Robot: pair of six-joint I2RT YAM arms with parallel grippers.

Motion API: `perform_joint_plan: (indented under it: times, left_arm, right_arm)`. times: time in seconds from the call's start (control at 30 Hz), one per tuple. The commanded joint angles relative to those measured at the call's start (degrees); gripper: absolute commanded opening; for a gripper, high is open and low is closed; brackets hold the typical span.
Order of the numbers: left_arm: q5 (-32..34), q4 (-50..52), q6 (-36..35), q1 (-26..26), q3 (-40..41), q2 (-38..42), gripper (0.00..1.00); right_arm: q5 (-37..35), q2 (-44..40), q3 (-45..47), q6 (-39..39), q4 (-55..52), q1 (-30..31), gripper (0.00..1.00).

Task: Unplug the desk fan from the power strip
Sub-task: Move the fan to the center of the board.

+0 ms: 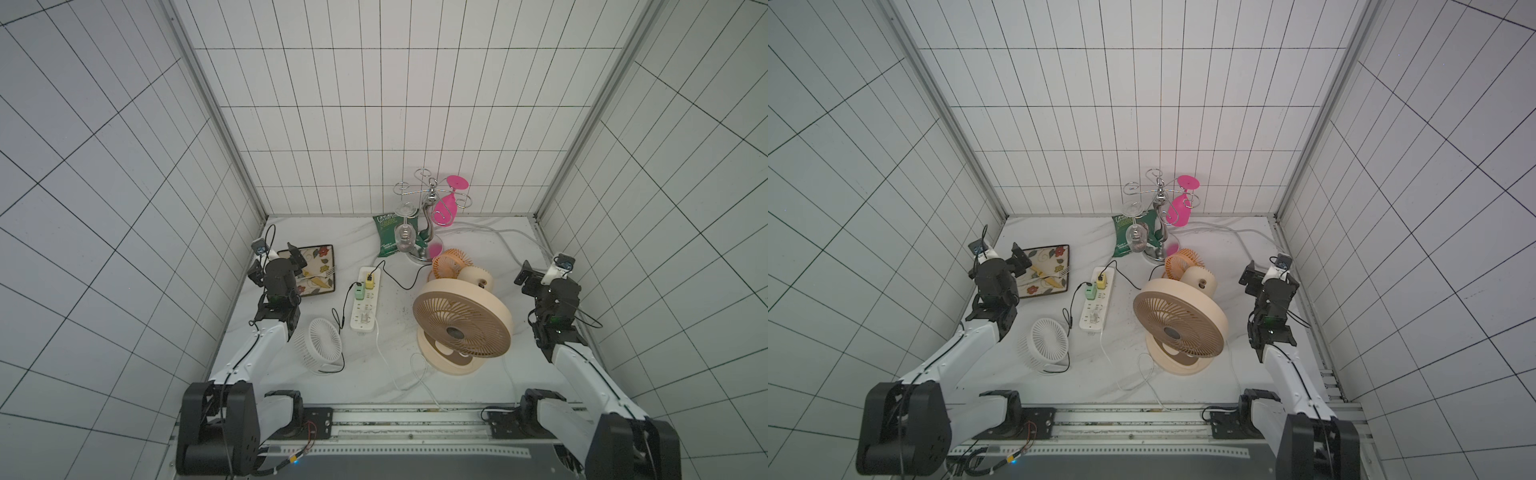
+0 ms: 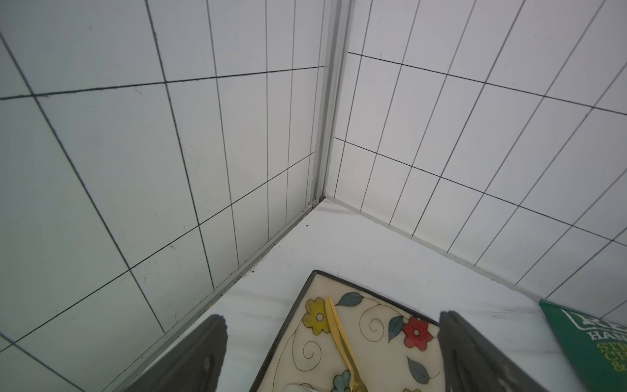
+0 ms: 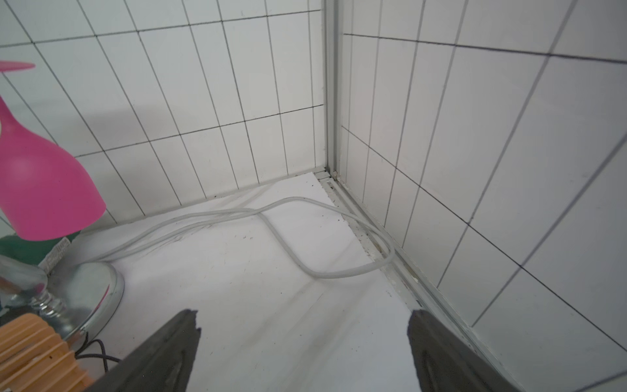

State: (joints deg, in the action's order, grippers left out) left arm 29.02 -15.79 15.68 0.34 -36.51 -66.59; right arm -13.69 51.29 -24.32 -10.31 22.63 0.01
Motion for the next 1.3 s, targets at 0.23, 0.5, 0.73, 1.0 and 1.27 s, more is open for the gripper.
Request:
perform_joint_plan:
  times: [0.23,0.5,0.73,1.0,1.27]
  left_arm:
    - [-6.18,27.29,15.32,2.02,-14.6,2.28,0.99]
    - [-10.66,35.83,18.9,-10.94,-19.28,4.2,0.98]
    - [-6.92,46.22,26.79,-27.91,-19.21,8.22,0.98]
    - [-17.42,45.49,26.87,-37.28,-12.9,14.62,0.96]
    - [-17.49,38.94,29.76,-55.8,-4.55,16.35,0.94]
  right_arm:
    - [-5.63,-15.35,-12.06,-23.04,-43.37,-2.45,0.99]
    - [-0.32,-9.99,-29.3,-24.51,-57.41,-2.47,0.99]
    - [6.63,-1.82,-45.53,-19.37,-64.31,-1.92,0.99]
    - [16.57,4.07,-55.36,-18.42,-72.16,1.62,0.99]
    - [11.36,1.97,-56.98,-17.74,-72.75,1.63,0.99]
